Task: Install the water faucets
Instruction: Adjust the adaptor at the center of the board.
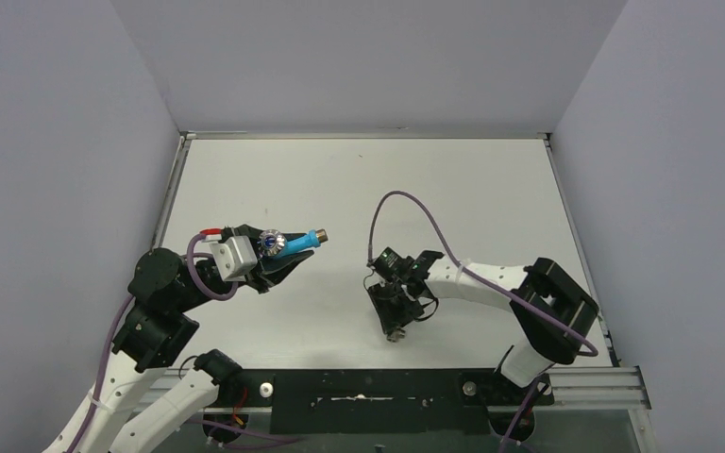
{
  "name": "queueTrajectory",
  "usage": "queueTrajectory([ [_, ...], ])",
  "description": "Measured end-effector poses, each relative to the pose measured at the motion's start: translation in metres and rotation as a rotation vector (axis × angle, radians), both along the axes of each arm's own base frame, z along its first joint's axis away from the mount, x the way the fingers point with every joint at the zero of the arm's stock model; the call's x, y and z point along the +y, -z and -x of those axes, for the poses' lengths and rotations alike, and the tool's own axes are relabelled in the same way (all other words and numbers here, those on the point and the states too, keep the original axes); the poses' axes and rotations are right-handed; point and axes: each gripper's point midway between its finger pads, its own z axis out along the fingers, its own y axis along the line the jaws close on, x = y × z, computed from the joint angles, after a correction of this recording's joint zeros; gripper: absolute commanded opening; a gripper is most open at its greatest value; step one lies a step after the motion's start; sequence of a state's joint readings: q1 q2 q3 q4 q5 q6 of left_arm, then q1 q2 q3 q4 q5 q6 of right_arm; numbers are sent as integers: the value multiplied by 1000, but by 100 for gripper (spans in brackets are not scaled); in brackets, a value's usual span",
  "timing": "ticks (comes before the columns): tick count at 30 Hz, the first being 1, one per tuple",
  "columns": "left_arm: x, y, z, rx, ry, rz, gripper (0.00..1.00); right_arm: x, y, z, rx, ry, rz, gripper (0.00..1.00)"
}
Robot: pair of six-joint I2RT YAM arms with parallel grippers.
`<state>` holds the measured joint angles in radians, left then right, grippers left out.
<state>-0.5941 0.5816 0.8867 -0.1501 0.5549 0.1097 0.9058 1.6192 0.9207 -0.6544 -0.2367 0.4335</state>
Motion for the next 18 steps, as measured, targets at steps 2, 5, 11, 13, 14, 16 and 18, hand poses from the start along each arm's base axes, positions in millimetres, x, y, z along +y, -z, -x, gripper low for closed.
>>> queueTrajectory([
  [2, 0, 0, 0, 0, 0, 0, 0, -3, 0, 3, -1, 96, -8, 52],
  [5, 0, 0, 0, 0, 0, 0, 0, -6, -2, 14, 12, 249, -71, 57],
  [11, -1, 3, 0, 6, 3, -3, 0, 6, -26, 29, 24, 394, -268, 59],
  [13, -2, 4, -1, 12, 4, -6, 0, 14, -36, 28, 11, 393, -319, 59],
  [14, -2, 5, -1, 14, 6, -6, 0, 17, -41, 26, 4, 391, -343, 59],
  [16, -3, 8, -2, 23, 9, -9, 0, 24, -47, 27, -1, 378, -379, 59],
  [18, -4, 9, -2, 32, 11, -9, 0, 31, -48, 30, 4, 363, -402, 59],
])
